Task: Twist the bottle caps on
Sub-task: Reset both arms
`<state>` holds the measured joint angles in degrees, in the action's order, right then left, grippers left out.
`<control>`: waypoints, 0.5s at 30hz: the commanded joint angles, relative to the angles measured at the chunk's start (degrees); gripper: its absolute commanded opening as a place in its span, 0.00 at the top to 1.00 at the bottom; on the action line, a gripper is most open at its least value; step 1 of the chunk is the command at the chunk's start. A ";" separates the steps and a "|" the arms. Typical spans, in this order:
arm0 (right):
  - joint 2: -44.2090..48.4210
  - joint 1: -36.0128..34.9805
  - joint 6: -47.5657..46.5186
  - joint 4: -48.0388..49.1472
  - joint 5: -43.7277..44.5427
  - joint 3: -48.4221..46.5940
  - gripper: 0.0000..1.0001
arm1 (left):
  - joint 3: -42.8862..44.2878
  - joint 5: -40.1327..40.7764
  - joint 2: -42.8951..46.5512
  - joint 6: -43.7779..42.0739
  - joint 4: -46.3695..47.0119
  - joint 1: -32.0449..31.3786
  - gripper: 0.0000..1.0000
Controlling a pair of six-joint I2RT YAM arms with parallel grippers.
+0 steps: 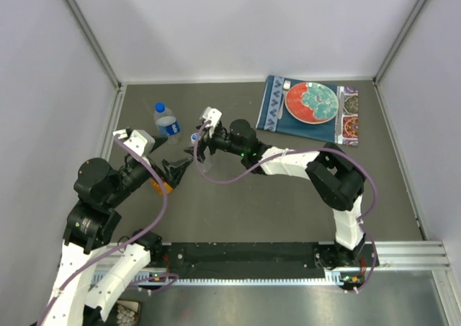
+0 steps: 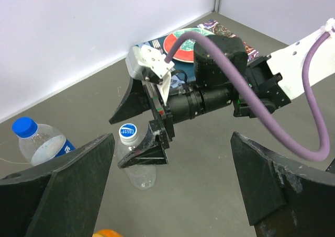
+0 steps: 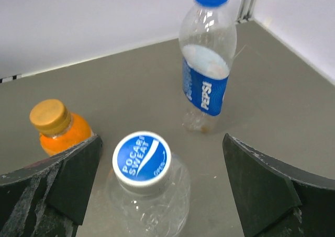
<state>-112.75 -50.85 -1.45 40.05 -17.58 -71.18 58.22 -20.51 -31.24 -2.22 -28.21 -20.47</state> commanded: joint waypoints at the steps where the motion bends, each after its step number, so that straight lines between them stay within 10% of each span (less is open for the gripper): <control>1: 5.52 -0.39 -2.76 -2.69 0.36 -5.63 0.01 | -0.21 -0.05 0.48 0.99 2.54 0.43 0.01; 10: 12.55 -0.39 -2.69 -21.27 1.67 -13.19 0.01 | 1.99 2.23 -0.57 1.51 2.72 0.61 0.01; 15: 19.74 1.10 6.62 -46.07 23.05 -17.85 0.01 | 5.32 6.36 -2.59 2.04 1.23 0.61 0.01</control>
<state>-100.86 -50.65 -1.72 15.68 -11.75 -83.74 59.51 -18.00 -32.03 -1.34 -28.32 -20.25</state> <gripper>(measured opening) 0.987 0.987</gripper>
